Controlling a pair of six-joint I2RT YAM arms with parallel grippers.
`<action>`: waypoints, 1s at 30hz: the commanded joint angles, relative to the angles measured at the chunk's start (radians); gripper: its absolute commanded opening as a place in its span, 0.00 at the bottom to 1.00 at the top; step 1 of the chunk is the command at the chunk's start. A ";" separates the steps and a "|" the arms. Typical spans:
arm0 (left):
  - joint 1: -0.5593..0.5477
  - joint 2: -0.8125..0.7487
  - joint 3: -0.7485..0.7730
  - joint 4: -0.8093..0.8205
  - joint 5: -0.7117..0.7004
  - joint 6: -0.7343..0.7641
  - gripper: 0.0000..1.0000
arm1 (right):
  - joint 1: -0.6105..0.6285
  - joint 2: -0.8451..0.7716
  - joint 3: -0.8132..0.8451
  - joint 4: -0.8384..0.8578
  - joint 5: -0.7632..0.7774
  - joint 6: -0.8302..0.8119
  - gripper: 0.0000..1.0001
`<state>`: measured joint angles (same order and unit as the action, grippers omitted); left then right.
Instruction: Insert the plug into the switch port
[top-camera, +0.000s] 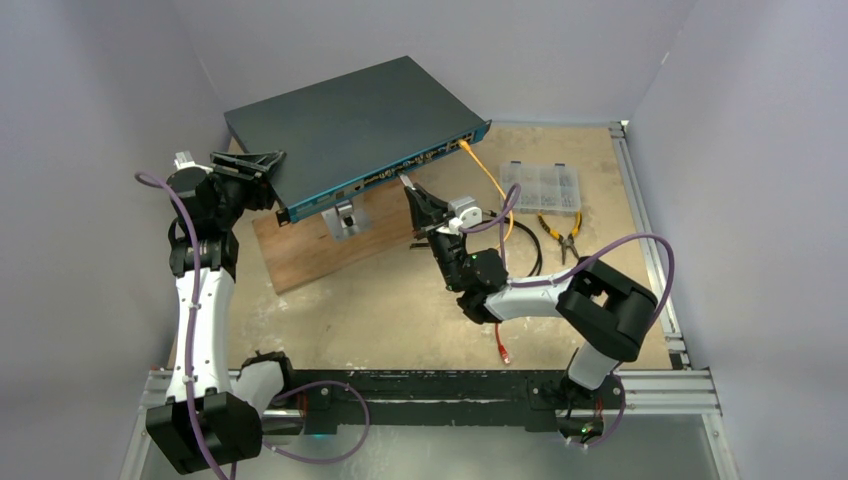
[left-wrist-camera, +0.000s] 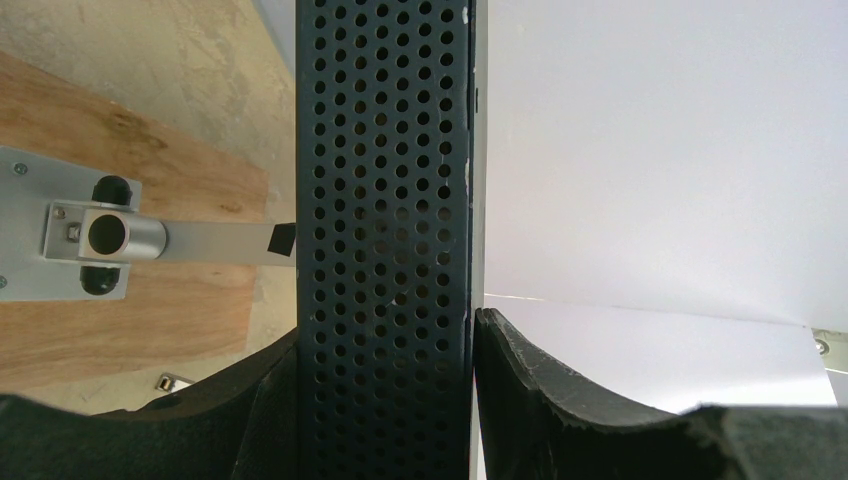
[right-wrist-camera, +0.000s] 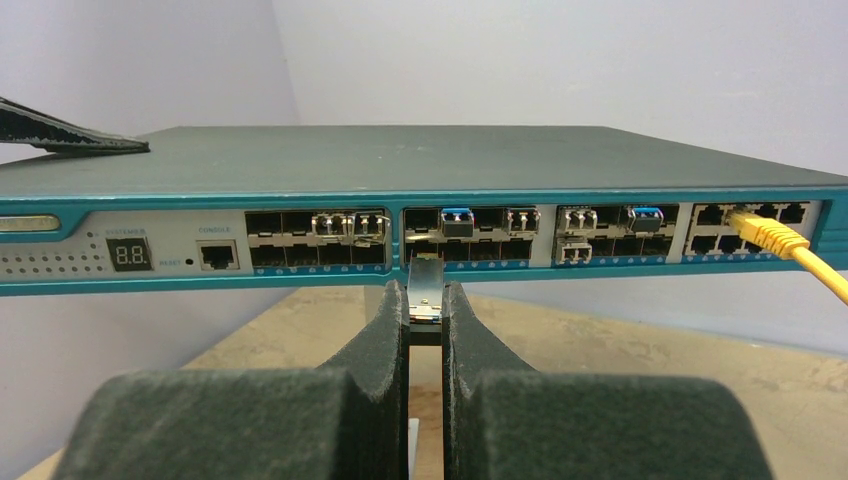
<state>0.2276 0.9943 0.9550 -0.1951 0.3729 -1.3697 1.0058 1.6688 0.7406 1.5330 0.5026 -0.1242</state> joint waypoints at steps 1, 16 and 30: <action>-0.047 -0.003 -0.012 0.019 0.090 0.017 0.00 | -0.003 -0.029 0.039 0.119 -0.014 -0.017 0.00; -0.048 -0.003 -0.013 0.020 0.089 0.017 0.00 | -0.003 -0.016 0.055 0.082 -0.039 -0.004 0.00; -0.049 -0.005 -0.012 0.019 0.090 0.017 0.00 | -0.003 -0.005 0.047 0.037 0.017 -0.004 0.00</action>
<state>0.2264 0.9932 0.9550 -0.1951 0.3706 -1.3697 1.0050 1.6688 0.7532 1.5318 0.4992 -0.1234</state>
